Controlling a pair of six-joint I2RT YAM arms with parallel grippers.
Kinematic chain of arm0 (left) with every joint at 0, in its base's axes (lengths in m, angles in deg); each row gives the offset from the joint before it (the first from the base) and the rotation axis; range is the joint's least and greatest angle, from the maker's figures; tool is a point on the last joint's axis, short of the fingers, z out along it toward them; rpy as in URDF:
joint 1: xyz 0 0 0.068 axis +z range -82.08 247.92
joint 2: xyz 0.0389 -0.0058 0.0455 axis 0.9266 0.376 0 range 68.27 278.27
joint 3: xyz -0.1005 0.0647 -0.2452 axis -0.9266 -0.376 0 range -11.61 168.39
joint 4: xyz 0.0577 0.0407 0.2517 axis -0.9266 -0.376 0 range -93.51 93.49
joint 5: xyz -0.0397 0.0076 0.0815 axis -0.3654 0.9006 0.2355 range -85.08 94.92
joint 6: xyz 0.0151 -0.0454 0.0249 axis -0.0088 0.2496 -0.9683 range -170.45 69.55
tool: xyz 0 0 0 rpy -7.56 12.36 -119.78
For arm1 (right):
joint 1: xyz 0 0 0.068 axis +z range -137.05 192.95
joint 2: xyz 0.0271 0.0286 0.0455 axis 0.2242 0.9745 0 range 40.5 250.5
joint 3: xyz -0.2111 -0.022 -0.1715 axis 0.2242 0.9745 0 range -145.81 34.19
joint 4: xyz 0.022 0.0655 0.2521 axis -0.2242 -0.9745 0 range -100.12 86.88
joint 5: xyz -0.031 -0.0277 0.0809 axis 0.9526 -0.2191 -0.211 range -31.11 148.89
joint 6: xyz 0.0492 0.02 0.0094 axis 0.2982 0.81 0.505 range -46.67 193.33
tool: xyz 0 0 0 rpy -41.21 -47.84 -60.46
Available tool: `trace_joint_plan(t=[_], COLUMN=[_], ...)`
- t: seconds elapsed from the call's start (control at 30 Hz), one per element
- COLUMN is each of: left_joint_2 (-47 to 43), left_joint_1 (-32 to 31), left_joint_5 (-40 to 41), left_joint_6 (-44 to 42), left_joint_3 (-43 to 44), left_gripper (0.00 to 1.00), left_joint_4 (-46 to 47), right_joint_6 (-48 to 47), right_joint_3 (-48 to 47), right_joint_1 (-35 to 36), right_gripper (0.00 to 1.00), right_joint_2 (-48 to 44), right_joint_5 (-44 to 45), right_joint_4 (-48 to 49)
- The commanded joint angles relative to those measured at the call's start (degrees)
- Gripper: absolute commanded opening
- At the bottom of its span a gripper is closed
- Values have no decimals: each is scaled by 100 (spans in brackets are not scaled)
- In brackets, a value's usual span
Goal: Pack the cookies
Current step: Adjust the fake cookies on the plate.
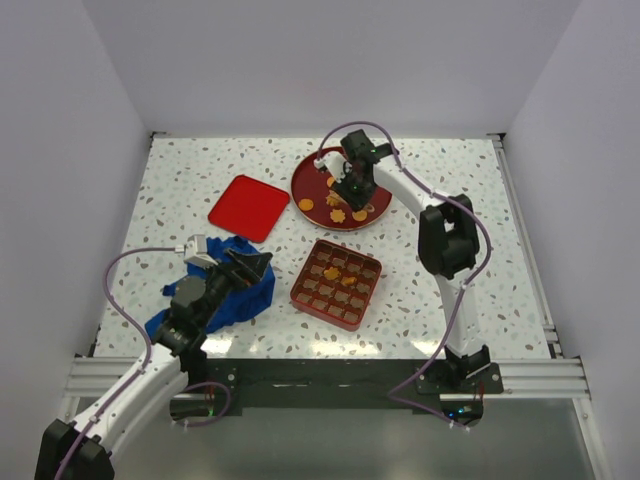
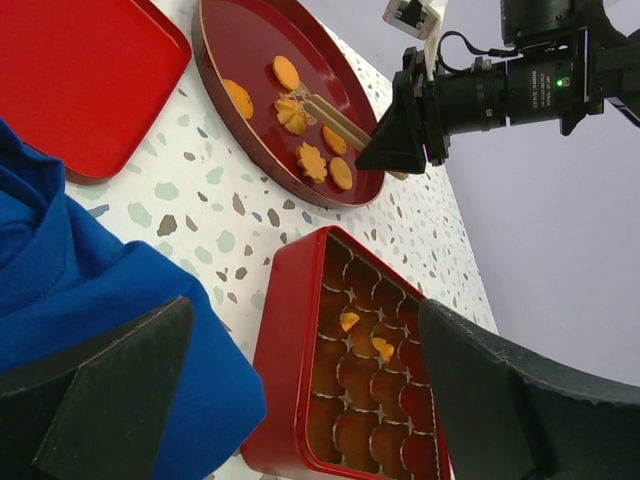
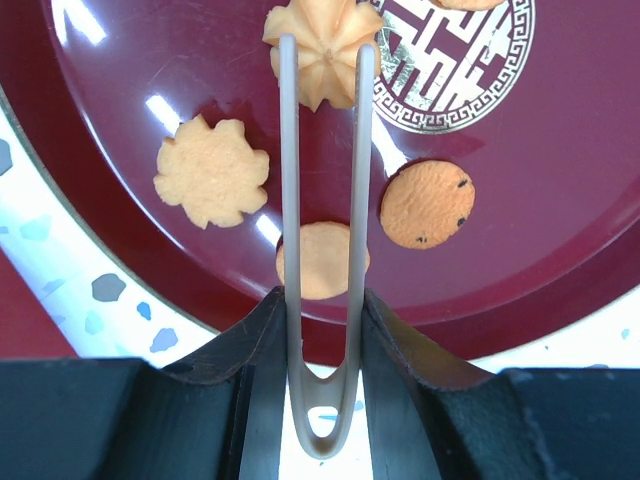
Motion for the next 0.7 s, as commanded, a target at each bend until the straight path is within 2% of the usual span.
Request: trace_joint_plan(t=[0.0, 0.37, 0.67], left_joint_2=[86, 174, 201], left_joint_1=[50, 50, 41], left_joint_5=[29, 37, 20], left_joint_6=[-108, -125, -126], left_joint_3=[125, 116, 116], left_gripper=[100, 100, 100], left_joint_4=[142, 221, 238], right_joint_6=[76, 85, 120], right_joint_3=[-239, -274, -283], right_joint_1=[2, -16, -25], right_gripper=[32, 39, 40], right_joint_2=[133, 230, 212], right_joint_5=[72, 99, 90], right_joint_4=[-35, -52, -35])
